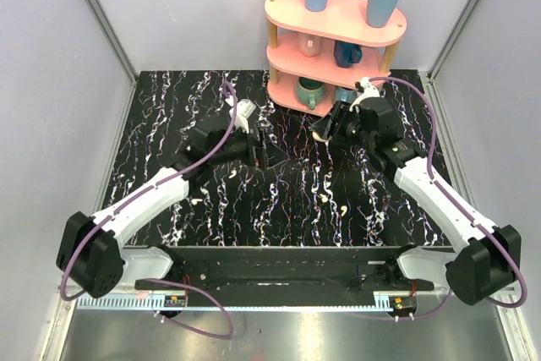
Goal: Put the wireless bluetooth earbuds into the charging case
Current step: Place the charging case at the center of the board, then pick up the charging case from the center of the board.
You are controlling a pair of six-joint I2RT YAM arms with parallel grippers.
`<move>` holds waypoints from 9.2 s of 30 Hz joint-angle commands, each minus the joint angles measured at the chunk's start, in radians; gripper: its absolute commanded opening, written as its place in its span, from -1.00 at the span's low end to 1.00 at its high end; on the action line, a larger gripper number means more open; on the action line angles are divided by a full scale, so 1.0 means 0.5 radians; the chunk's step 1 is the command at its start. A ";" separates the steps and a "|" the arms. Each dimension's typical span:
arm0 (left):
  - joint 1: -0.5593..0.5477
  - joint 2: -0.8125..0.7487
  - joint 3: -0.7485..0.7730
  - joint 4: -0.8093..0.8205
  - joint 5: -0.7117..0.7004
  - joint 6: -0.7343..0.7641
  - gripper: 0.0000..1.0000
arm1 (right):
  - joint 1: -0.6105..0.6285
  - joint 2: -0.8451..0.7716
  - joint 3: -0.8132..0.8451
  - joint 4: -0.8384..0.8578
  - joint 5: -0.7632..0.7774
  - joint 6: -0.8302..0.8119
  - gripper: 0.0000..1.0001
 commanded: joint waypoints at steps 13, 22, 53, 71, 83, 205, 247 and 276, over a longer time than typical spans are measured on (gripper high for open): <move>-0.296 0.189 0.153 0.689 -0.584 -0.267 0.98 | 0.183 -0.165 -0.116 0.215 0.249 0.274 -0.45; -0.327 0.324 0.254 0.643 -0.513 -0.274 0.92 | 0.192 -0.129 -0.070 0.236 0.252 0.280 -0.44; -0.330 0.560 0.629 0.377 -0.212 -0.234 0.56 | 0.275 -0.110 -0.067 0.270 0.216 0.022 -0.47; -0.330 0.404 0.368 0.843 -0.381 -0.310 0.65 | 0.290 -0.144 -0.144 0.347 0.381 0.295 -0.48; -0.312 -0.402 -0.153 -0.089 -0.960 0.002 0.77 | 0.305 0.175 -0.244 0.052 0.116 0.148 -0.50; 0.213 -0.744 -0.145 -0.621 -1.062 0.208 0.93 | 0.885 1.347 0.878 -1.641 0.900 2.360 0.48; 0.234 -0.716 -0.074 -0.636 -1.084 0.193 0.94 | 0.683 1.221 0.397 -1.224 0.734 2.759 0.53; 0.238 -0.695 -0.074 -0.633 -1.044 0.193 0.94 | 0.612 1.350 0.317 -1.031 0.507 2.713 0.01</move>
